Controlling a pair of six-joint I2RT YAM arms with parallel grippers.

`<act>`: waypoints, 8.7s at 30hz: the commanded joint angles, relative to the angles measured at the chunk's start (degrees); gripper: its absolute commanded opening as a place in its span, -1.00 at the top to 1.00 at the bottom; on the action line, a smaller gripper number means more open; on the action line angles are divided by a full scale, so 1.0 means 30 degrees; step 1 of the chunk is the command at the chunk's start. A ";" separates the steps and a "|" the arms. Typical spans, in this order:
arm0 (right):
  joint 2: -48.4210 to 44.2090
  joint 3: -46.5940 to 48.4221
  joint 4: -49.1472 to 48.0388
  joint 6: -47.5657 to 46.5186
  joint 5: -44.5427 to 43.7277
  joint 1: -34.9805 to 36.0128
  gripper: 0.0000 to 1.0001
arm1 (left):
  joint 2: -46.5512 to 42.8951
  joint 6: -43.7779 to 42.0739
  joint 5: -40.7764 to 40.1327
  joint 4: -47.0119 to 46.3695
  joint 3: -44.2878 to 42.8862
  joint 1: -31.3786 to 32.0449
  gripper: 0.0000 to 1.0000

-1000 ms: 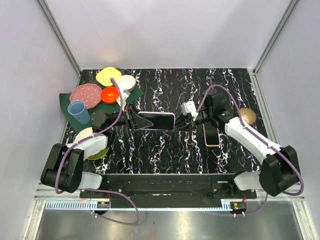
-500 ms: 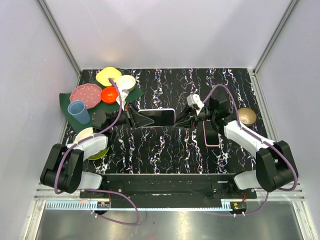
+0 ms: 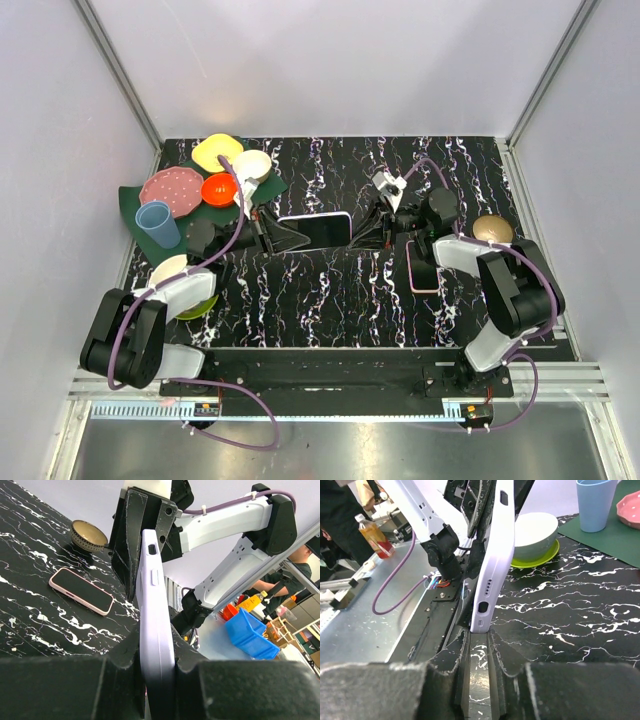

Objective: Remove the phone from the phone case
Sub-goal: Remove the phone case from the phone.

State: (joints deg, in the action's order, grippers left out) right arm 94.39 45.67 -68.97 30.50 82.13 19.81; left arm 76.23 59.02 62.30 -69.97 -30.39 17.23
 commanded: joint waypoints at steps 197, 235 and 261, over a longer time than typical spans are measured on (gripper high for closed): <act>0.0441 0.1183 -0.4171 1.0875 -0.5198 0.1306 0.35 | -0.4286 -0.2097 -0.2399 -0.8521 0.1195 -0.0735 1.00; -0.3337 0.3553 1.3053 -0.3104 -0.6018 0.2126 -0.23 | -0.4490 -0.3883 -0.4567 -0.8491 0.2279 -0.1526 1.00; -0.0414 0.2824 0.1293 0.7950 -0.1948 0.3151 -0.49 | -0.4432 -0.4909 -0.6994 -0.8520 0.3040 -0.2082 1.00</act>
State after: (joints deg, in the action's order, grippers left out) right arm 89.47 55.83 -42.65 33.06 65.76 25.10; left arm 63.57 48.25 56.99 -71.96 -20.75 13.17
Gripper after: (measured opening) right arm 0.764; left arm 0.172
